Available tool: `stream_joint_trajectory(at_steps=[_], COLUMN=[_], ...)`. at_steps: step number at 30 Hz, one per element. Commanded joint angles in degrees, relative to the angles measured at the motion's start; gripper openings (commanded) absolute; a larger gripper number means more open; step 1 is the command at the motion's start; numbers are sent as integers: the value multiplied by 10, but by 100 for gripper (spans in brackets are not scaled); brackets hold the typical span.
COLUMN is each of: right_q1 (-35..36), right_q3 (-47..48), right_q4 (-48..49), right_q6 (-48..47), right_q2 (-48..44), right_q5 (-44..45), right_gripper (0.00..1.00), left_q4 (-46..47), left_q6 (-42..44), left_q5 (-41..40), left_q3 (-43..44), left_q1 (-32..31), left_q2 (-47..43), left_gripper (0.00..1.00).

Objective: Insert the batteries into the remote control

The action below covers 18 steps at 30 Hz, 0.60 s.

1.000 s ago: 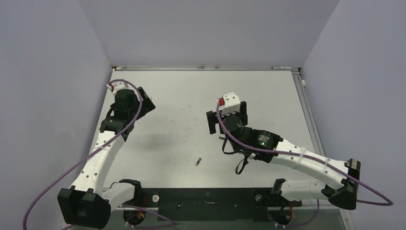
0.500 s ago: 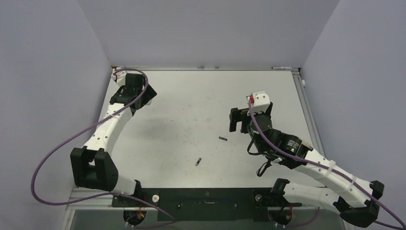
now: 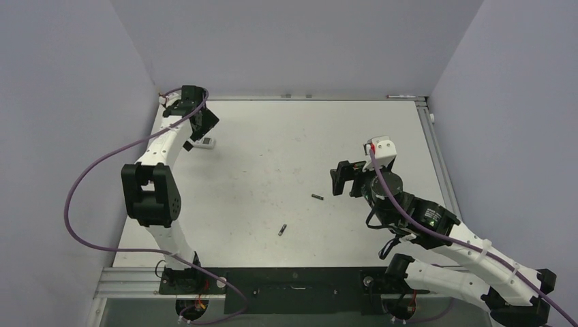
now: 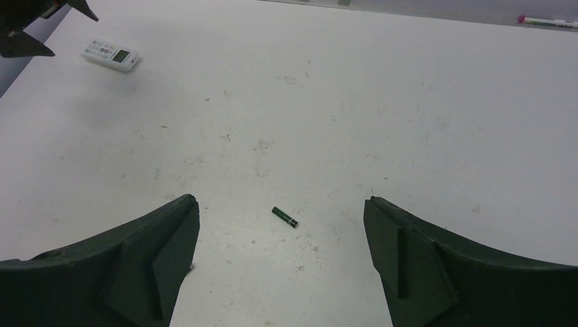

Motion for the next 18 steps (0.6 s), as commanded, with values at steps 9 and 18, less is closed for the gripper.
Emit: stream_joint_trajectory(at_steps=[9, 18], right_q1=[-4, -4], right_q3=[-31, -47], right_q4=[-7, -1], right_q6=[32, 38], right_q2=[-9, -5], right_q5=[-73, -77], right_gripper=[90, 91], left_q4=[-131, -185], left_q6=[-97, -109], left_q5=[-32, -26], left_q3=[210, 313], left_q1=[14, 22], left_q2=[167, 265], left_gripper=[100, 100])
